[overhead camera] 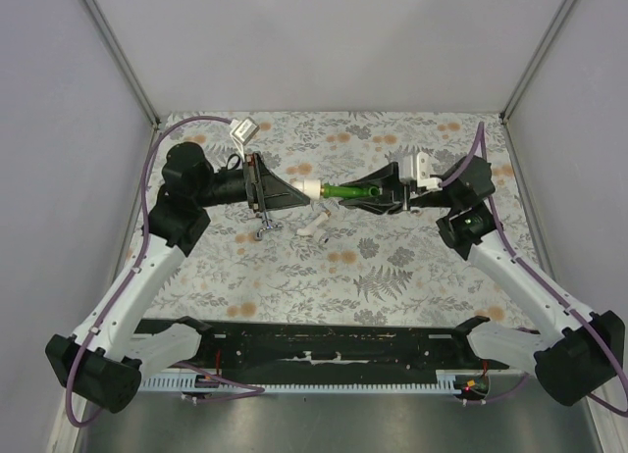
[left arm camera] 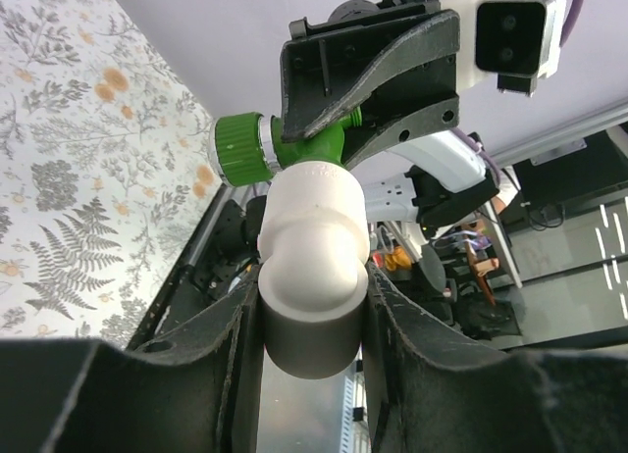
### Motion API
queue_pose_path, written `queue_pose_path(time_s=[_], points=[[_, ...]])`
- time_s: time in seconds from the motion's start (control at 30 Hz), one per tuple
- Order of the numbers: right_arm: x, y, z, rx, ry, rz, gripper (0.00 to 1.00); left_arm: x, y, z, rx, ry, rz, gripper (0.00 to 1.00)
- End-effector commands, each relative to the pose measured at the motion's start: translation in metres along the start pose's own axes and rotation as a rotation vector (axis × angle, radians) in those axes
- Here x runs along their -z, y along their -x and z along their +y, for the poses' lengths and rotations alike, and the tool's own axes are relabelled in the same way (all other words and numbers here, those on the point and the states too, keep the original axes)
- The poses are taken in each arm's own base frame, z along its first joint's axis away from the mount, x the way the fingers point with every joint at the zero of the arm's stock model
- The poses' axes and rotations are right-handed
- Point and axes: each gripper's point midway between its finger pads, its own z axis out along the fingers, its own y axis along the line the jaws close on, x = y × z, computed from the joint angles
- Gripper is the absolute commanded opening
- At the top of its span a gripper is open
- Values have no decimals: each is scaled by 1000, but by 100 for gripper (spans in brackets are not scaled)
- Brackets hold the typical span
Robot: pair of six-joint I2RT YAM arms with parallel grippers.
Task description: Install the water faucets
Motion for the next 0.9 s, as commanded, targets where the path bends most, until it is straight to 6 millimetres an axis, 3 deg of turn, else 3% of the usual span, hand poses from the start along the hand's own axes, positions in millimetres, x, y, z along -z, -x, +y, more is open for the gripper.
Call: queue_pose_path(time_s=[0.0, 0.2, 0.43, 0.6, 0.8, 0.87], points=[[-11, 14, 2, -79, 3, -61, 0, -6, -4, -5, -123, -13, 13, 2], [-12, 13, 5, -202, 10, -63, 0, -4, -12, -4, -253, -40, 37, 2], [-14, 12, 12, -336, 42, -57, 0, 3, -26, -24, -426, -189, 82, 2], [-15, 17, 16, -437, 75, -41, 0, 7, -35, -28, -506, -244, 128, 2], [-13, 19, 18, -503, 58, -9, 0, 7, -34, -22, -598, -228, 125, 2], [-13, 20, 18, -518, 52, 4, 0, 6, -34, -12, -608, -192, 139, 2]])
